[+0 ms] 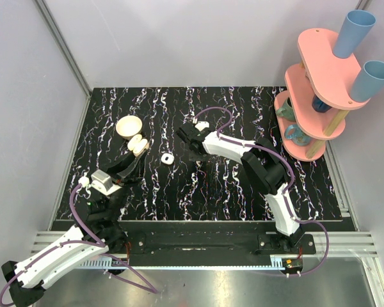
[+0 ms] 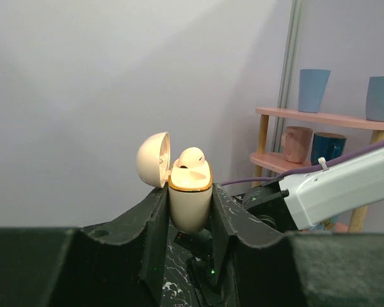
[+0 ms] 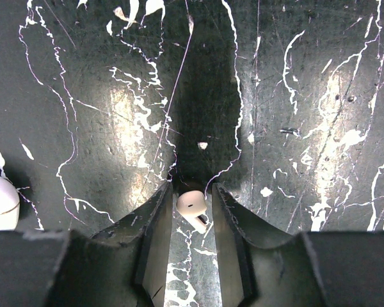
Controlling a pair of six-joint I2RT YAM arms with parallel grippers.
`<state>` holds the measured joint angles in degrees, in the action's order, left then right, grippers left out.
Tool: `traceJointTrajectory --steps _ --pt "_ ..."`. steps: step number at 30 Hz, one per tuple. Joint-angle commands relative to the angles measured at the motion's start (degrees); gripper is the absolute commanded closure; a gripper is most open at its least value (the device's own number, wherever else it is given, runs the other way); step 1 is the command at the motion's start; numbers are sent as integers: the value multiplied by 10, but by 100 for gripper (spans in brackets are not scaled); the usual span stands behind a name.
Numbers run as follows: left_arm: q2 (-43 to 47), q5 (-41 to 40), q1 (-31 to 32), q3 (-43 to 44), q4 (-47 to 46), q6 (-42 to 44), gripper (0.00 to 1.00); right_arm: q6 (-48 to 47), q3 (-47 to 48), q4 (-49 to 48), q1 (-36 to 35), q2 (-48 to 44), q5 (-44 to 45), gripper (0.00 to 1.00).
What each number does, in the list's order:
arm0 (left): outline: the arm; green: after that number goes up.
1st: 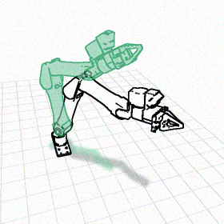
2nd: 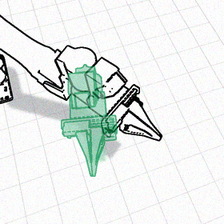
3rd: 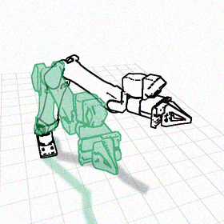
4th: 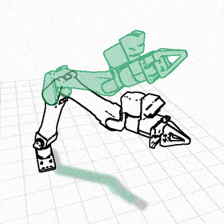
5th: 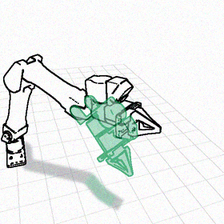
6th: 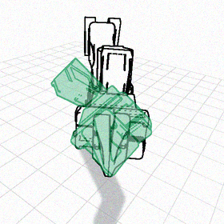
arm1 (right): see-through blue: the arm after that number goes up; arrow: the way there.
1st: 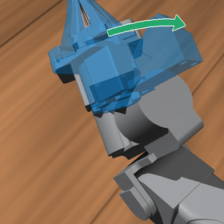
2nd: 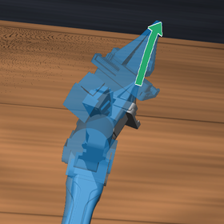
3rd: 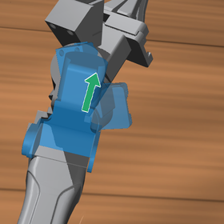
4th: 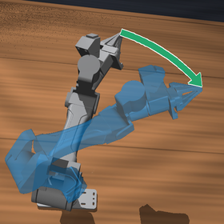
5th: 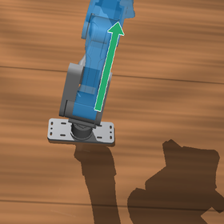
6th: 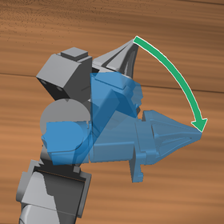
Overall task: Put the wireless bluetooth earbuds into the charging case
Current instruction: Pick up the left earbud from the center of the board.
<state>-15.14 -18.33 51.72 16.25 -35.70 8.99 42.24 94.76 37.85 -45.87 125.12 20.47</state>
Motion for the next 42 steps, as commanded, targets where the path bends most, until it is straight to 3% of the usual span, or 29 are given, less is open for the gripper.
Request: traceJointTrajectory --steps 1,17,32,37,42 --pt "-5 -7 0 -2 -29 -2 100 9 -21 28 -12 -8 1 62" --pt "-4 -7 0 -3 -30 -3 100 15 -17 35 -15 -2 8 63" --pt "-3 -7 0 -2 -27 -3 100 4 -9 36 -15 0 35 79" --pt "-11 -6 0 1 -24 -3 100 -7 -33 3 -15 -55 55 83" --pt "-16 -5 0 8 -17 -1 100 -8 -107 -97 -19 -180 83 88"
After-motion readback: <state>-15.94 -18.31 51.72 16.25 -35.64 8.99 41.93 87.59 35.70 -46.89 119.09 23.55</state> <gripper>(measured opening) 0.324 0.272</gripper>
